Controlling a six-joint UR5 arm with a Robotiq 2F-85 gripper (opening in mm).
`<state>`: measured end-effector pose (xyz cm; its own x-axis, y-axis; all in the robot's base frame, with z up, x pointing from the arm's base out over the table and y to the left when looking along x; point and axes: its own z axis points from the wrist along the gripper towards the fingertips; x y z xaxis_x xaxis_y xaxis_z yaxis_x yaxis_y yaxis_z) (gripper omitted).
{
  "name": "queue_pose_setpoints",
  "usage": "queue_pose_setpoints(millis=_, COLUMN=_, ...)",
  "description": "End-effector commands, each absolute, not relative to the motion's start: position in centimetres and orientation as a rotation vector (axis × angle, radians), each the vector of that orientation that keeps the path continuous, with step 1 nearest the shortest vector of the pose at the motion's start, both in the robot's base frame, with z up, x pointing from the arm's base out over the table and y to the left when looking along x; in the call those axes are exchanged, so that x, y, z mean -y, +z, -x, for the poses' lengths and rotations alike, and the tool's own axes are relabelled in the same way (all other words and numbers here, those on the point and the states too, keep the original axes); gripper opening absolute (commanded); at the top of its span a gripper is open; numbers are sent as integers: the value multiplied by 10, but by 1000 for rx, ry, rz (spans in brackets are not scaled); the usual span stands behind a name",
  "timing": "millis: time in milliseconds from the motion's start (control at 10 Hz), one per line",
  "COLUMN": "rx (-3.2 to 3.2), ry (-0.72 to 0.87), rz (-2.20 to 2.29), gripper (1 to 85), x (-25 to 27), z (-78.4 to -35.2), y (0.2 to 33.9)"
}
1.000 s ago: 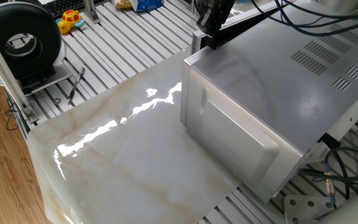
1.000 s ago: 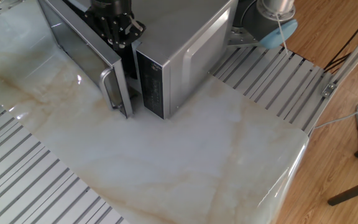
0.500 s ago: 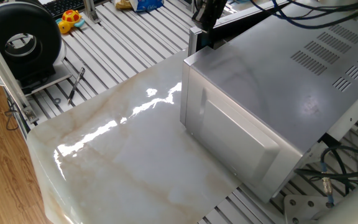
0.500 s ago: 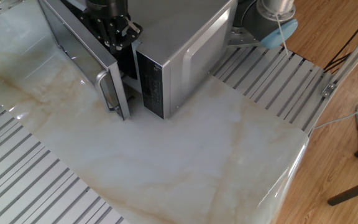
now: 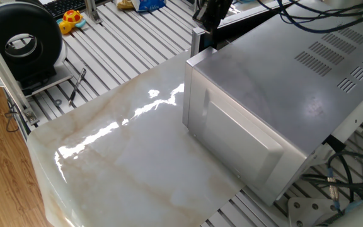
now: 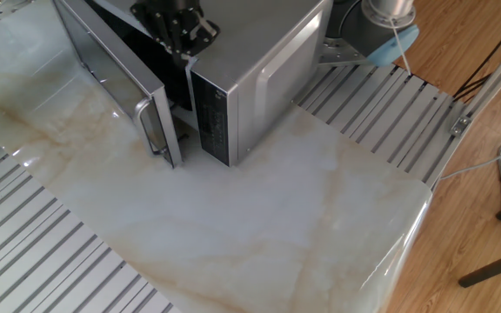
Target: Open the microwave door
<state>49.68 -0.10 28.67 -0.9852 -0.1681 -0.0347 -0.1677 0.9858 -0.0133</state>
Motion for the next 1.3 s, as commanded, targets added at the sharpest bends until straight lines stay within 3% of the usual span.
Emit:
queue_pose_setpoints(millis=0, rx=-3074, ry=-41, rz=242, gripper=10, x=-17, z=-504, y=302)
queue_pose_setpoints(millis=300, rx=-3066, ry=-139, rz=351, gripper=10, x=-1, z=-504, y=303)
queue_pose_setpoints(millis=1200, rx=-3052, ry=-102, rz=377, gripper=10, x=4, z=-505, y=315)
